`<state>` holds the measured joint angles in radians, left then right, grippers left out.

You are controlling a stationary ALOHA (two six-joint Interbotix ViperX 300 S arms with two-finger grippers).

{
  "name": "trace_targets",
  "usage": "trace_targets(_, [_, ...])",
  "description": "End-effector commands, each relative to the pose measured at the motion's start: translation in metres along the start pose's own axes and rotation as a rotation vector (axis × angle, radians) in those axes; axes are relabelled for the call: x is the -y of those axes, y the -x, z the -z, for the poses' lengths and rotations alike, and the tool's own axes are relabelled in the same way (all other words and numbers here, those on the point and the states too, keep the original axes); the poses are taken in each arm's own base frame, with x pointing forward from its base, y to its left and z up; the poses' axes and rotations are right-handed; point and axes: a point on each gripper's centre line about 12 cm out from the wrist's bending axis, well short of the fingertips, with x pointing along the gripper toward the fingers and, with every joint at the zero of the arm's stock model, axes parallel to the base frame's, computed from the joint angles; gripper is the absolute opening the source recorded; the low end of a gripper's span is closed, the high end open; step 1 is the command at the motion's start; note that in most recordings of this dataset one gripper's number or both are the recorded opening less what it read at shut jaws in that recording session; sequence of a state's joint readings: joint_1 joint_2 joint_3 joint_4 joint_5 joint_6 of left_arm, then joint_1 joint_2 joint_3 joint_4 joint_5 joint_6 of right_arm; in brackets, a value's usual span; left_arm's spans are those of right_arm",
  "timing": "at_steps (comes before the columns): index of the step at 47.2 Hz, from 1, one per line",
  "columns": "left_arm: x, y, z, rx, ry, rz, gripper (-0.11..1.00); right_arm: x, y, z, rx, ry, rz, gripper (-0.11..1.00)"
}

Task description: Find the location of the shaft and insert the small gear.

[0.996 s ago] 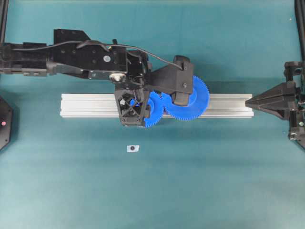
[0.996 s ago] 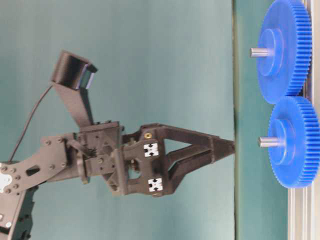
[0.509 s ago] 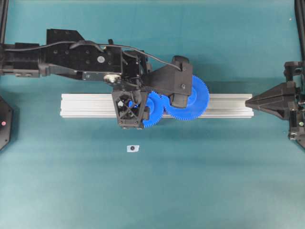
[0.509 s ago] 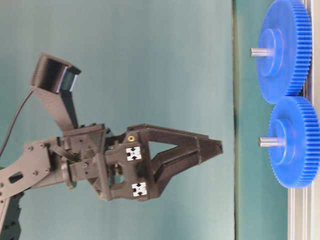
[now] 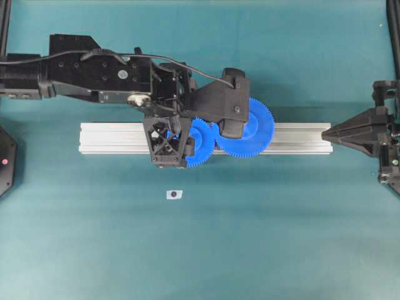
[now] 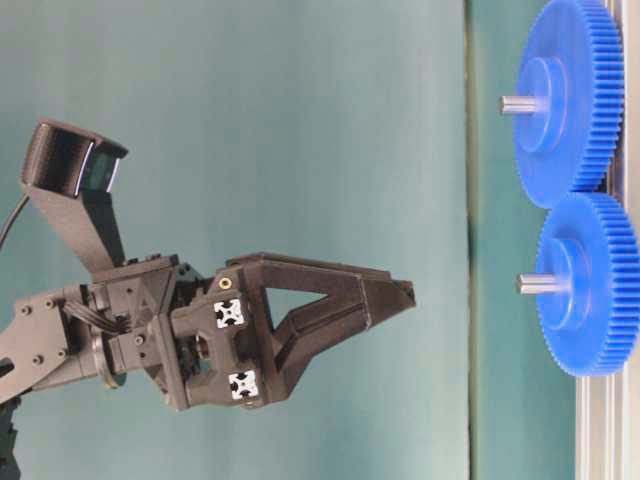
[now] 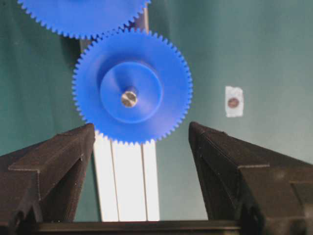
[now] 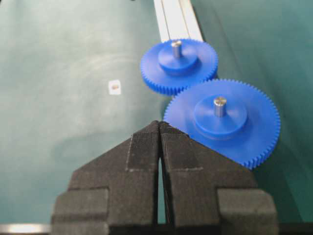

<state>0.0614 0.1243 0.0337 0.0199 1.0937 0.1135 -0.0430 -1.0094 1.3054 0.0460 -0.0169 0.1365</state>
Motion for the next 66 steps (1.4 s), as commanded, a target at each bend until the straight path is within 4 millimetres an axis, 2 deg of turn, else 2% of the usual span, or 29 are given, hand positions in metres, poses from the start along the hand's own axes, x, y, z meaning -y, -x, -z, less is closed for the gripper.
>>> trace_targets(1, [0.0013, 0.0241, -0.006, 0.061, -0.004, -0.007, 0.74, -0.0009, -0.0007, -0.0049, 0.012, -0.009, -0.002, -0.02])
trace_targets(66, [0.002, 0.0234, -0.006, 0.058, 0.012, -0.005, 0.74, -0.0007, -0.0009, -0.0041, 0.009, -0.009, -0.002, -0.02])
